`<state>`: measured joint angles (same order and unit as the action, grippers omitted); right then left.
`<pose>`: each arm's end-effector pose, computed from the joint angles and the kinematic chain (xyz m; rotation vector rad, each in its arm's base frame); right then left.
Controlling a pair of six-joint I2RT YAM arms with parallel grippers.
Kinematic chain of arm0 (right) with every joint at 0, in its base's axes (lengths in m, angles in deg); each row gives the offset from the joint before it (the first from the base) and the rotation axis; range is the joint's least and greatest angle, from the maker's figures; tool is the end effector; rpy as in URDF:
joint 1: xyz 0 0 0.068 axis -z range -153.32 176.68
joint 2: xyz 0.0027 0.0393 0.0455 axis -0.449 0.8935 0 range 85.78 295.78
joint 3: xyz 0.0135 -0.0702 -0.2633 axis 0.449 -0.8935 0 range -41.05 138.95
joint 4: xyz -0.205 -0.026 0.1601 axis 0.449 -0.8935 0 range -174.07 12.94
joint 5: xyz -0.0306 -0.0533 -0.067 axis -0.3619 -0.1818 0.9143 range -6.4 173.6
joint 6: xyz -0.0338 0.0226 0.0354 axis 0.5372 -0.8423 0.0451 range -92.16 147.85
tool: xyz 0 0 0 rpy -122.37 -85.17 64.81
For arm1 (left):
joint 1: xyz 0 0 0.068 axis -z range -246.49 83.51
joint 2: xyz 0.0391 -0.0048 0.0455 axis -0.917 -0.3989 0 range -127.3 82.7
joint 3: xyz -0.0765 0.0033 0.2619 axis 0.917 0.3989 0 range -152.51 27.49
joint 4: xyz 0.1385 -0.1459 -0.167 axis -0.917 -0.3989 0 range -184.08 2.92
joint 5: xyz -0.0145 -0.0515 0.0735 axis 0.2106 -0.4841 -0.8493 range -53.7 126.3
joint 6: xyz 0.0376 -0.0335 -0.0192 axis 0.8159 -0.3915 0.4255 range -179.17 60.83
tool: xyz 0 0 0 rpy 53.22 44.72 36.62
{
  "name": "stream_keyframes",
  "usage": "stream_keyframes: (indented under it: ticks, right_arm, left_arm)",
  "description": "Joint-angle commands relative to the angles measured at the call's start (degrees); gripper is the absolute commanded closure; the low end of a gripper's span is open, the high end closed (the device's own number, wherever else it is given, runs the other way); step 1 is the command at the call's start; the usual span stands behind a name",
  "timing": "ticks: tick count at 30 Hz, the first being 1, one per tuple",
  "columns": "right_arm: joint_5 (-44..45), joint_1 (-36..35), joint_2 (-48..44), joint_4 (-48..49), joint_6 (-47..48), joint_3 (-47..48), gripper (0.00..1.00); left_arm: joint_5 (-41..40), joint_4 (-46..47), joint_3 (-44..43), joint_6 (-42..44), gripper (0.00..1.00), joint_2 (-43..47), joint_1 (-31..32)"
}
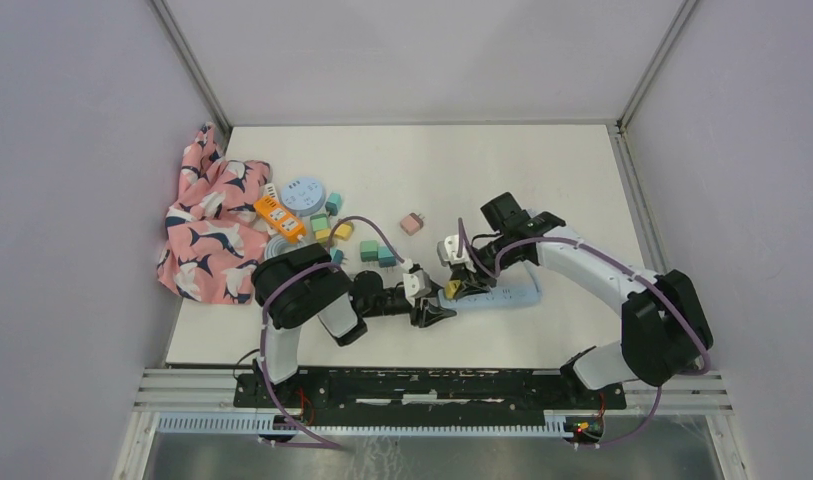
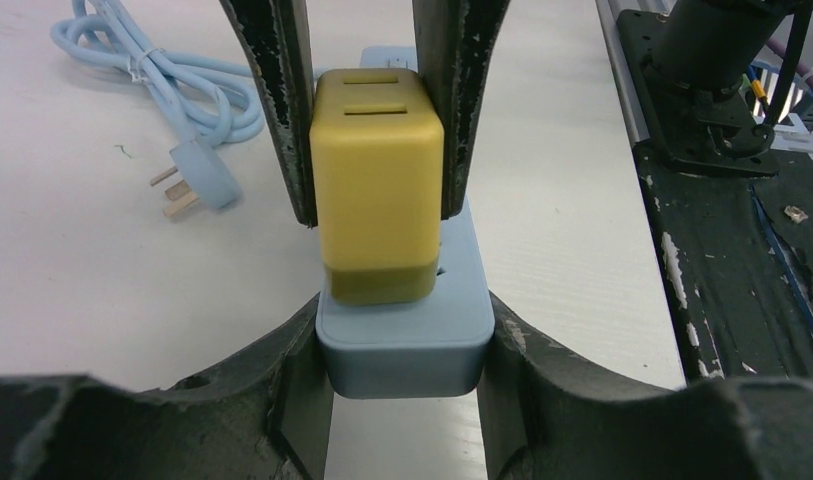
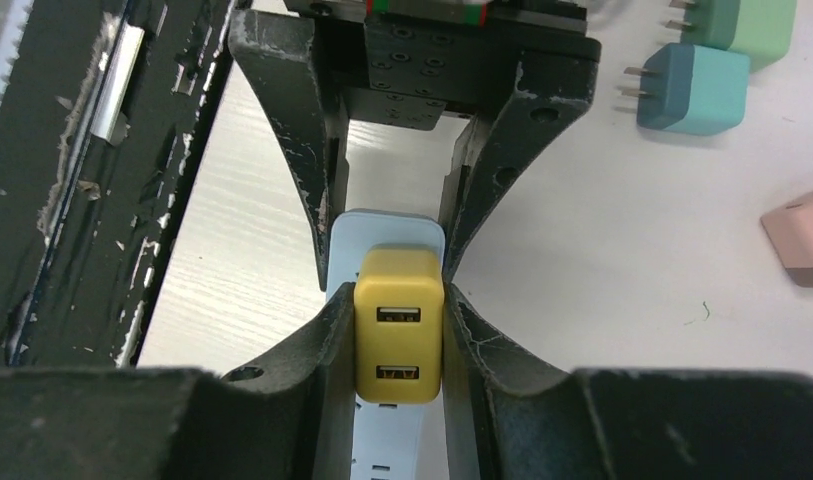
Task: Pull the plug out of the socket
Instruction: Remove the plug from the socket.
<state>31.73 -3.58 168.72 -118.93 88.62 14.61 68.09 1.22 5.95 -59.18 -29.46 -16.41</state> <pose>0.2165 0.1588 0.2268 -1.8498 1.5177 1.0029 0.1661 -0.2276 0.1083 1.1160 1.3146 -1.1053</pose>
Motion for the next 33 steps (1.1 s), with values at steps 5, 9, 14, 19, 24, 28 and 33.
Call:
stream_keyframes:
  ticks: [5, 9, 14, 19, 24, 28, 33]
  right_arm:
    - [10.4, -11.4, -0.7, 11.8, -17.8, 0.6, 1.00]
    - [13.2, -6.4, -1.0, 10.2, -14.7, 0.8, 1.00]
    - [9.3, 0.9, -1.9, -6.3, 4.6, 1.0, 1.00]
    - [1.4, -5.3, 1.1, -15.6, 13.8, 2.9, 1.00]
    - [4.8, -9.4, 1.5, 6.6, -18.2, 3.9, 1.00]
    - [9.0, -4.7, 1.9, 6.2, -17.8, 4.9, 1.00]
    - [12.9, -0.4, -1.6, -2.4, -2.9, 2.0, 1.00]
  left_arm:
    - [-0.1, 5.2, 0.6, -1.8, 0.97, -0.2, -1.2]
    - [1.1, 5.1, 0.2, -2.3, 0.97, -0.6, -1.4]
    - [1.2, 5.1, 0.4, -2.6, 0.97, -0.2, -1.7]
    - [1.8, 5.1, -0.1, -3.1, 0.97, -0.6, -1.8]
    - [1.7, 4.8, -0.1, -3.2, 0.97, -0.6, -1.8]
    - [1.7, 4.2, -0.4, -3.1, 0.97, -0.6, -1.9]
    - [2.1, 4.0, -0.6, -3.2, 0.97, -0.7, -1.9]
